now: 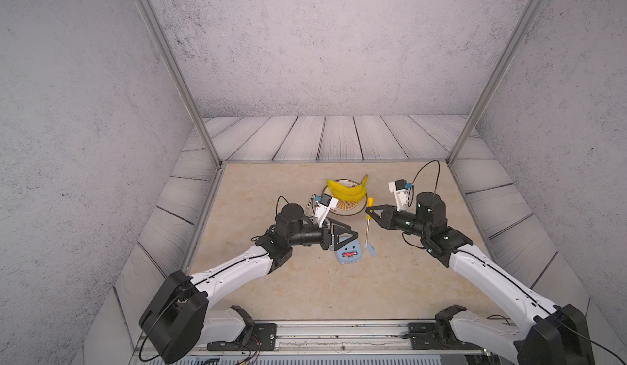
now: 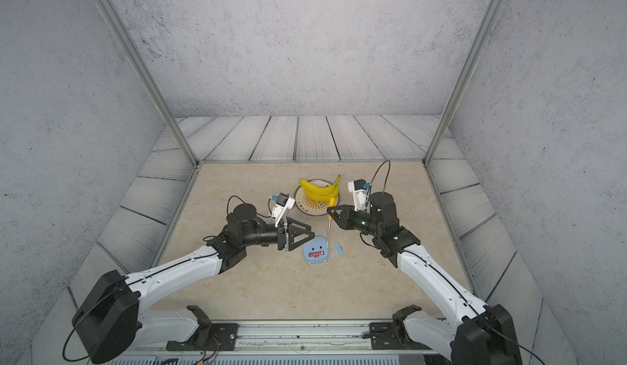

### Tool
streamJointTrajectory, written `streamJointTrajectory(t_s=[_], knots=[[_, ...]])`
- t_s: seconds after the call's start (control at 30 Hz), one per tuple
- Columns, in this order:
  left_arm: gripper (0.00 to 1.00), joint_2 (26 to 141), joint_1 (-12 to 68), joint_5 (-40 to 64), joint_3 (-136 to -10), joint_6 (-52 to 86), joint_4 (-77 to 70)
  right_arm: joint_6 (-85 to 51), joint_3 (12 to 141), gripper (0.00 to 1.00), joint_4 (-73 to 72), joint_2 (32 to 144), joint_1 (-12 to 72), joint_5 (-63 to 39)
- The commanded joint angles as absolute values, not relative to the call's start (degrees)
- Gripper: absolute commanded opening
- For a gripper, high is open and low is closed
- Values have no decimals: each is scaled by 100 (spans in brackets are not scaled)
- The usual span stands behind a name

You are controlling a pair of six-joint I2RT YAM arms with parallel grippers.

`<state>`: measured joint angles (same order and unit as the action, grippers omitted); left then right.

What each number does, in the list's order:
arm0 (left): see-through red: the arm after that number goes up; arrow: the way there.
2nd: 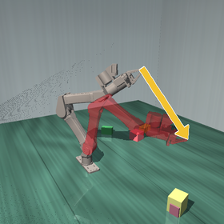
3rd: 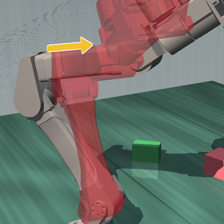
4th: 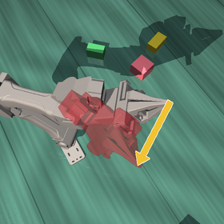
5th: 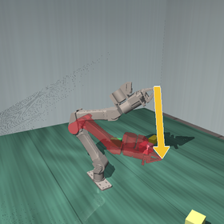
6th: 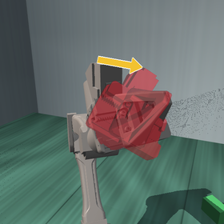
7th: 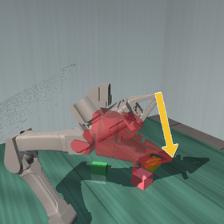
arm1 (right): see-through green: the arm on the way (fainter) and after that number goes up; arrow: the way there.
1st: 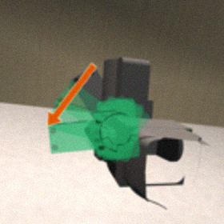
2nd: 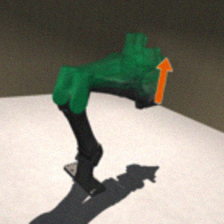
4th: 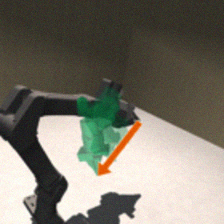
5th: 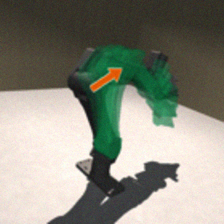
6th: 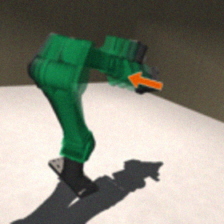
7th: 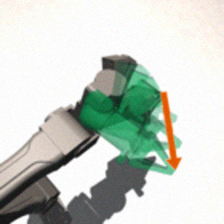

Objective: Remove the battery from the alarm
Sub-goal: Pick up the screwdriver from the center of the board.

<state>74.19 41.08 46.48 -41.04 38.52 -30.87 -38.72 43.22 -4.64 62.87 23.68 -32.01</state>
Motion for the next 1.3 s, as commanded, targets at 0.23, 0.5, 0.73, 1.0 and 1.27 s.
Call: streamJointTrajectory(t_s=[0.23, 0.5, 0.73, 1.0, 1.27], knots=[[63, 8156, 4460, 4951, -4595, 3964, -3608, -4341, 4096, 4, -1552, 6183, 2497, -3829], [54, 8336, 4465, 4554, -4777, 3724, -3129, -4280, 4113, 4, -1413, 6094, 2573, -3812], [55, 8027, 4449, 4324, -4670, 3543, -2748, -3654, 4245, 4, -536, 5832, 2568, -3497], [58, 7760, 4447, 3778, -4651, 3137, -2125, -3782, 4220, 4, -813, 5862, 2587, -3850], [51, 8396, 4653, 4518, -5008, 3261, -2539, -4122, 4124, 5, -1294, 5924, 2648, -3811]])
